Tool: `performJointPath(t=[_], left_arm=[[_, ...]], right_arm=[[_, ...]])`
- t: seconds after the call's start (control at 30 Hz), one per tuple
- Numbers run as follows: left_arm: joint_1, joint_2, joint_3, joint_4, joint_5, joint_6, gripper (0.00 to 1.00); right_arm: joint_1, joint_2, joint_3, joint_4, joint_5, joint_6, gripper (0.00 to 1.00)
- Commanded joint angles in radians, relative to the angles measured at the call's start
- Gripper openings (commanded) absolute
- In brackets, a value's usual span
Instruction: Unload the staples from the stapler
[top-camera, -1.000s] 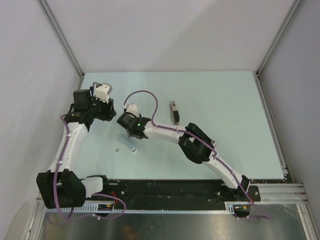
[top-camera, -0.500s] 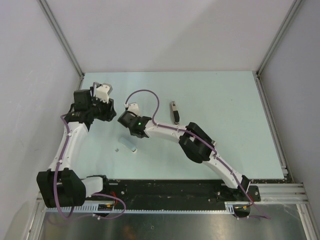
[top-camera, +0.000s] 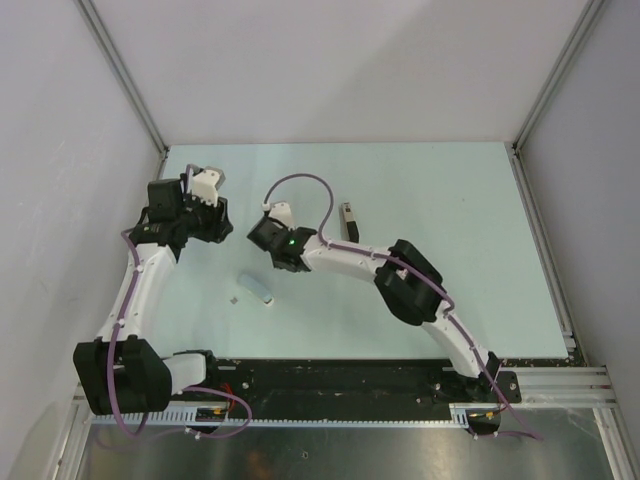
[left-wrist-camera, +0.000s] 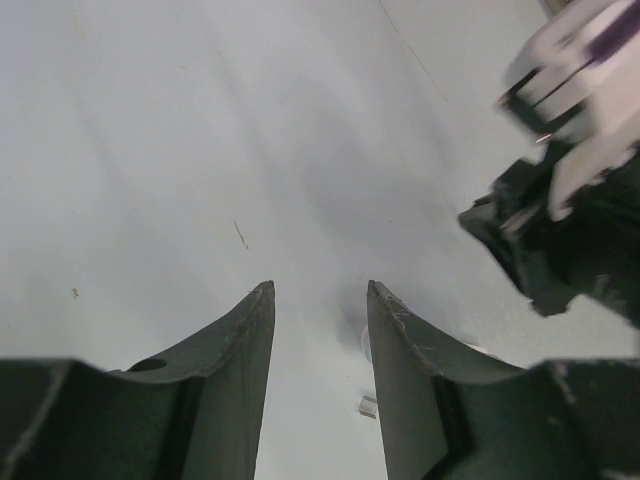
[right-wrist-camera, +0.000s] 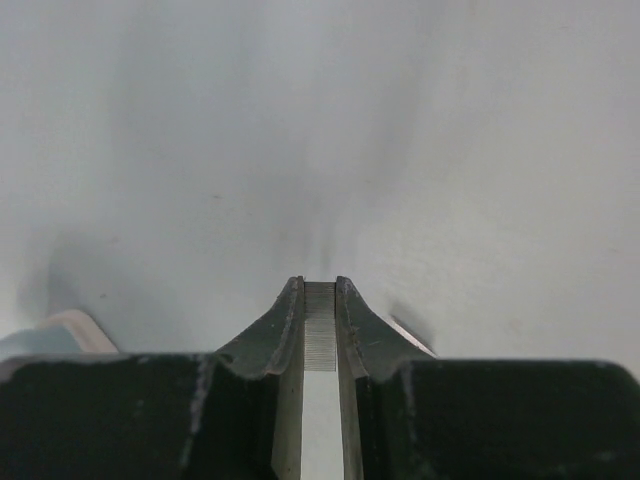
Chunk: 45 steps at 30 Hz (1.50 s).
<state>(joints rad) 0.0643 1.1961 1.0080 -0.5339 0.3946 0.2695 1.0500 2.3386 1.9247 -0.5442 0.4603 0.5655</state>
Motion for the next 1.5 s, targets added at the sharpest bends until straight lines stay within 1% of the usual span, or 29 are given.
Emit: performJointPath(t=[0.0, 0.1, 0.23, 0.3, 0.37, 0.5, 0.63, 0.9, 1.27, 1.47], left_arm=[[0.011, -0.009, 0.017, 0.007, 0.002, -0.017, 0.47], [0.01, -0.006, 0.01, 0.008, 0.007, -0.007, 0.47], [-0.004, 0.009, 0.017, 0.007, 0.029, 0.006, 0.47], [-0.038, 0.024, 0.039, 0.009, 0.024, 0.013, 0.47], [-0.116, 0.049, 0.075, 0.009, -0.002, 0.014, 0.47], [-0.237, 0.113, 0.154, 0.008, -0.032, -0.004, 0.47], [-0.283, 0.151, 0.178, 0.008, -0.031, -0.022, 0.47], [-0.293, 0.131, 0.13, 0.008, -0.043, 0.008, 0.47], [-0.292, 0.122, 0.102, 0.01, -0.047, 0.015, 0.47], [-0.291, 0.116, 0.1, 0.008, -0.058, 0.02, 0.47]], right_arm=[[-0.044, -0.224, -0.077, -0.002, 0.048, 0.017, 0.0], [-0.094, -0.347, -0.193, 0.019, 0.029, 0.043, 0.0], [-0.197, -0.52, -0.381, 0.018, 0.014, 0.094, 0.0], [-0.256, -0.601, -0.476, 0.01, 0.019, 0.113, 0.0], [-0.323, -0.666, -0.559, 0.0, 0.023, 0.122, 0.0], [-0.452, -0.741, -0.683, 0.003, 0.026, 0.117, 0.0], [-0.53, -0.735, -0.758, 0.003, 0.035, 0.103, 0.0], [-0.593, -0.678, -0.835, 0.015, 0.092, 0.093, 0.0], [-0.603, -0.585, -0.879, 0.062, 0.083, 0.096, 0.0], [-0.567, -0.569, -0.894, 0.08, 0.08, 0.102, 0.0]])
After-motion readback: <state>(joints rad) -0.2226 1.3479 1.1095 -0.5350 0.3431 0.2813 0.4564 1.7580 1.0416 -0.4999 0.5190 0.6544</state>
